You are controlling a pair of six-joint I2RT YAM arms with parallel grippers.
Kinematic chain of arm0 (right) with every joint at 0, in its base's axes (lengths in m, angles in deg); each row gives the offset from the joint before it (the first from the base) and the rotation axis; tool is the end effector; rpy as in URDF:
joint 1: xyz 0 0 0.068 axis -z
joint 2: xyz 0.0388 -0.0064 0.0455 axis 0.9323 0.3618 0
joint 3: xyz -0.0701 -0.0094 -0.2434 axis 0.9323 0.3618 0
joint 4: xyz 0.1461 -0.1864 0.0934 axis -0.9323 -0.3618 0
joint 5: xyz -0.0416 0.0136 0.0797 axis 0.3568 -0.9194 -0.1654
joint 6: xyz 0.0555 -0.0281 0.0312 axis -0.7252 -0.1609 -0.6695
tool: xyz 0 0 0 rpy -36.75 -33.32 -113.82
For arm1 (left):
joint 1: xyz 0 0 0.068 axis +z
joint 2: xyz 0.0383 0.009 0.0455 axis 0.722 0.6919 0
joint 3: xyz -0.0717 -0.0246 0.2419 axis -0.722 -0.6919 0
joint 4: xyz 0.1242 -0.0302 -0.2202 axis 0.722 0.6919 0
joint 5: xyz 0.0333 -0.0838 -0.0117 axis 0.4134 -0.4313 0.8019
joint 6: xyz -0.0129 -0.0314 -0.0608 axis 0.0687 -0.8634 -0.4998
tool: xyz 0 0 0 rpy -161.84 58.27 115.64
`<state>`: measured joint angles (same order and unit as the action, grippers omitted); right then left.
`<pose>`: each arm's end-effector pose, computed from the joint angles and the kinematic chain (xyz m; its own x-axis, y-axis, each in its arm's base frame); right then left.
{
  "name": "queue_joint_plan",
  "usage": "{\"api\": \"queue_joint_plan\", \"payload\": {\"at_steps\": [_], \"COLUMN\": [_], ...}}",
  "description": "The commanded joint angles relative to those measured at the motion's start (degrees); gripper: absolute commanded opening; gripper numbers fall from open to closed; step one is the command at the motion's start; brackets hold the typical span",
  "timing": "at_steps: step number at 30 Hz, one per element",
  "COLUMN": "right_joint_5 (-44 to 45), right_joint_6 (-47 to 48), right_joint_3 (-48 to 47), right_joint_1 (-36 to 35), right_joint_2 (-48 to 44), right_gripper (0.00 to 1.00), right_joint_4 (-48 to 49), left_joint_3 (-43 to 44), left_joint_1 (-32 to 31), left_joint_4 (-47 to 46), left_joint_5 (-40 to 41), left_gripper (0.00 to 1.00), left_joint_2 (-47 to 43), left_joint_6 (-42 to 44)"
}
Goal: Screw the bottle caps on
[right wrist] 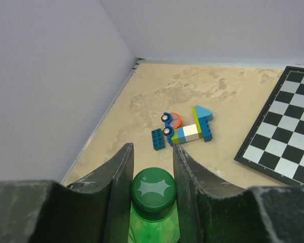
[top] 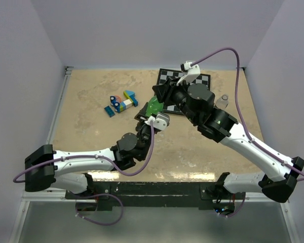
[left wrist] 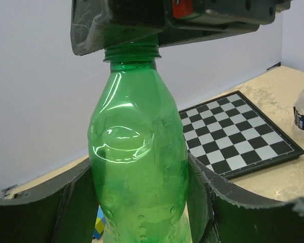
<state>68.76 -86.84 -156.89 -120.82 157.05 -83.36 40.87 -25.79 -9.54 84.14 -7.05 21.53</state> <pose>0.1971 0.2188 0.4302 -0.2543 0.3438 -0.9040 -0.4410 0.7907 0.4247 0.1334 -0.2688 0.3209 0.2956 0.1962 -0.9350 0.2561 0.9266 0.2754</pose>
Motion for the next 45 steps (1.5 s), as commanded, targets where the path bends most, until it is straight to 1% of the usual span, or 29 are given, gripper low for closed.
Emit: {"api": "queue_joint_plan", "payload": {"at_steps": [1, 3, 5, 6, 8, 10, 13, 15, 16, 19, 22, 24, 28, 32, 40, 45], "right_joint_5": [-7.62, -10.95, -14.21, -17.09, -24.82, -34.57, -45.22, -50.50, -53.74, -62.97, -68.44, -70.55, -73.01, -74.34, -75.13, -74.87], "right_joint_6": [2.89, 5.18, 6.94, 7.38, 6.69, 4.32, 4.22, 3.44, 2.21, -3.06, -4.91, -5.62, -4.92, -5.53, -6.33, -6.15], "right_joint_3": [-0.51, -1.92, -2.97, -3.15, -2.02, 0.52, 1.50, 2.46, 3.60, 6.77, 7.83, 7.92, 8.01, 8.62, 9.50, 9.59], "right_joint_1": [-0.88, -0.53, 0.52, 1.40, 5.51, 12.10, 17.83, 20.29, 21.61, 24.34, 24.43, 24.34, 24.34, 24.34, 23.12, 22.50], "right_joint_2": [0.06, -0.99, -2.05, -2.75, -4.68, -6.88, -8.20, -8.20, -8.20, -7.24, -5.31, -4.43, -3.28, -2.93, -2.14, -1.26], "right_gripper": [0.39, 0.54, 0.64, 0.66, 0.70, 0.75, 0.78, 0.79, 0.78, 0.77, 0.77, 0.76, 0.76, 0.75, 0.73, 0.69], "right_joint_4": [0.83, 2.05, 3.37, 4.25, 7.84, 13.19, 16.38, 18.48, 20.67, 29.54, 33.25, 33.97, 34.31, 35.19, 36.34, 36.43], "left_joint_3": [2.72, 1.66, 1.31, 0.96, -0.88, -2.90, -4.23, -5.54, -6.33, -9.24, -10.03, -9.77, -8.10, -6.26, -4.76, -4.14], "left_joint_1": [-0.77, 0.98, 4.49, 5.90, 9.85, 13.19, 18.90, 22.77, 24.79, 30.77, 33.68, 33.95, 33.86, 33.86, 33.86, 33.78], "left_joint_4": [4.96, 10.77, 17.97, 20.78, 23.79, 24.59, 26.79, 25.92, 24.34, 17.06, 9.49, 5.10, 0.69, 0.42, -0.89, -0.63], "left_joint_5": [-9.24, -12.23, -16.36, -18.46, -24.96, -31.54, -42.79, -50.62, -56.31, -69.06, -78.75, -82.45, -87.12, -88.88, -89.68, -89.94], "left_gripper": [0.00, 0.00, 0.00, 0.00, 0.00, 0.00, 0.00, 0.00, 0.00, 0.00, 0.00, 0.00, 0.00, 0.00, 0.00, 0.00], "left_joint_2": [-4.61, -6.89, -9.01, -10.23, -13.31, -16.47, -19.73, -21.84, -22.28, -22.82, -21.15, -19.48, -16.49, -14.56, -12.53, -12.18], "left_joint_6": [-3.09, -10.29, -17.22, -20.05, -24.54, -27.10, -30.96, -34.99, -36.49, -43.25, -49.76, -52.23, -55.14, -55.41, -55.76, -55.41]}}
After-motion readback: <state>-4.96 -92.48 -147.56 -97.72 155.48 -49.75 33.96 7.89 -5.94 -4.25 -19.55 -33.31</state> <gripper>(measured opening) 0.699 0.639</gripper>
